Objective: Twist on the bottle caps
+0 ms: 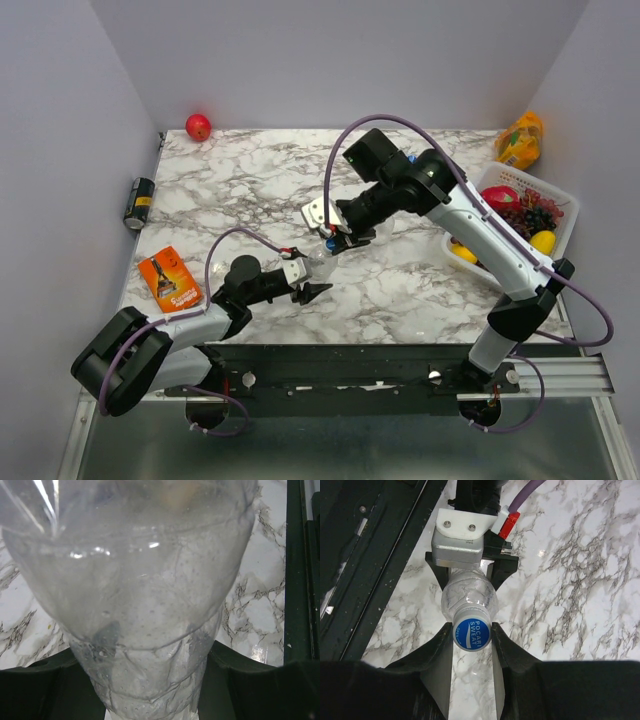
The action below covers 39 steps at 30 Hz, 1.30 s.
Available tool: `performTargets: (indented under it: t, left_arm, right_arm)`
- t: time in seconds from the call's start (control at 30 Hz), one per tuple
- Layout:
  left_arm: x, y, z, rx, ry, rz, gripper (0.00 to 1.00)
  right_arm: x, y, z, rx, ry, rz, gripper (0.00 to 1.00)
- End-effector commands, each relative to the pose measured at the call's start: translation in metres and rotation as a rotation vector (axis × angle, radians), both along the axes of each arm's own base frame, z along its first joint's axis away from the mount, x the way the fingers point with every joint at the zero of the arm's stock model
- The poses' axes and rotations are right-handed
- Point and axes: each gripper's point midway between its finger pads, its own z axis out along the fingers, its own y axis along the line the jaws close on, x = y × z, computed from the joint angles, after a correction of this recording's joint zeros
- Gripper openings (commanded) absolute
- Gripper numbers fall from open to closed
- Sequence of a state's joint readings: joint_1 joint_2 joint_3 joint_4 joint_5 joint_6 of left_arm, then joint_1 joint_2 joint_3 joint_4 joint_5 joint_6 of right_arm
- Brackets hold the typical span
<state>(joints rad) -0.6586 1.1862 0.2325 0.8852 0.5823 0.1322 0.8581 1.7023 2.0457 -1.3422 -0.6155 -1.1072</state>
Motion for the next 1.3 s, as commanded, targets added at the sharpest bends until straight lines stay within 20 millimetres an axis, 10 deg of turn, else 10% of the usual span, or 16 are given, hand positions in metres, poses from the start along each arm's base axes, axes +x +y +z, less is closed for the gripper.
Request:
performTargets:
  t: [0.0,0.33,0.9,1.27]
  left_arm:
    - [0.002,-0.006,0.038,-0.079,-0.161,-0.02,0.0]
    - [0.022,0.01,0.055,-0.169,-0.172,0.159,0.0]
    - [0.056,0.019,0.067,-0.287,0.05,0.38,0.0]
    - [0.061,0.021,0.028,-0.204,0.175,0.437,0.0]
  right_arm:
    - [-0.02,-0.03,-0.034,-0.195,0.113,0.003,0.35]
    - [-0.029,-0.022,-0.052,-0.275,0.317,-0.161,0.33]
    - [0.013,-0.01,-0.08,-0.407,0.601,-0.728,0.19]
    - [0.04,-0.01,-0.07,-0.35,0.5,-0.829,0.6]
